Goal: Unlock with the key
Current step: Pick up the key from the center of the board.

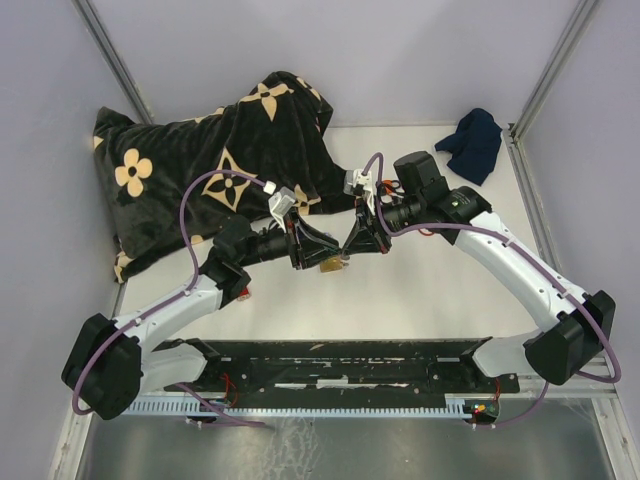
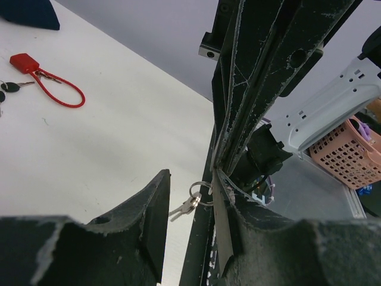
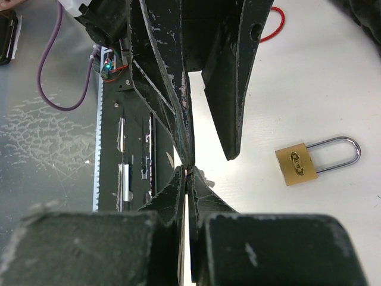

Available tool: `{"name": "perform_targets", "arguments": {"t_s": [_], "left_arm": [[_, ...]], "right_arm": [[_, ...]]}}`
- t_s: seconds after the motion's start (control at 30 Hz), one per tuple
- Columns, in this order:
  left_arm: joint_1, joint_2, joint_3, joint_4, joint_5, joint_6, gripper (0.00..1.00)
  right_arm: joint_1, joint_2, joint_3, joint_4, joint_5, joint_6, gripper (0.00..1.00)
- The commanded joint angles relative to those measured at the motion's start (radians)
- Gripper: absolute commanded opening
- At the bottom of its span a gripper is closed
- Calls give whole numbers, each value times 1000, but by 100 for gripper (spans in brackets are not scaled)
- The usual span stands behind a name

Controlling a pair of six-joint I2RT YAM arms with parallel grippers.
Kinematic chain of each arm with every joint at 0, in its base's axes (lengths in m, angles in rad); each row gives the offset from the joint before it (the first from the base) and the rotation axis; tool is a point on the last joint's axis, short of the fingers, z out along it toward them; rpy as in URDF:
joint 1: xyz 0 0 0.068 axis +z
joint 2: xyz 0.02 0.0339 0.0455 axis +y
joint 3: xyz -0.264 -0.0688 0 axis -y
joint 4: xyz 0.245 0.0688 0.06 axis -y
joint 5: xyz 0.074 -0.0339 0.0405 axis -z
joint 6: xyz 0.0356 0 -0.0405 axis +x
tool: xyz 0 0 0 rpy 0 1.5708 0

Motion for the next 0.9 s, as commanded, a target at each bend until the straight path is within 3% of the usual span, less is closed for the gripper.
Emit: {"name": "perform_targets", "arguments": {"t_s": [0.0, 0.33, 0.87], "left_arm": [[-2, -30, 4, 54, 19, 25, 41], [-2, -84, -37, 14, -49, 48, 38], [-11, -3, -10, 65, 62, 34, 39]], "right_arm": [[0, 7, 34, 31, -12, -26, 2], [0, -4, 26, 31, 18, -32, 2], [0, 11, 14, 86, -46, 19, 2]]}}
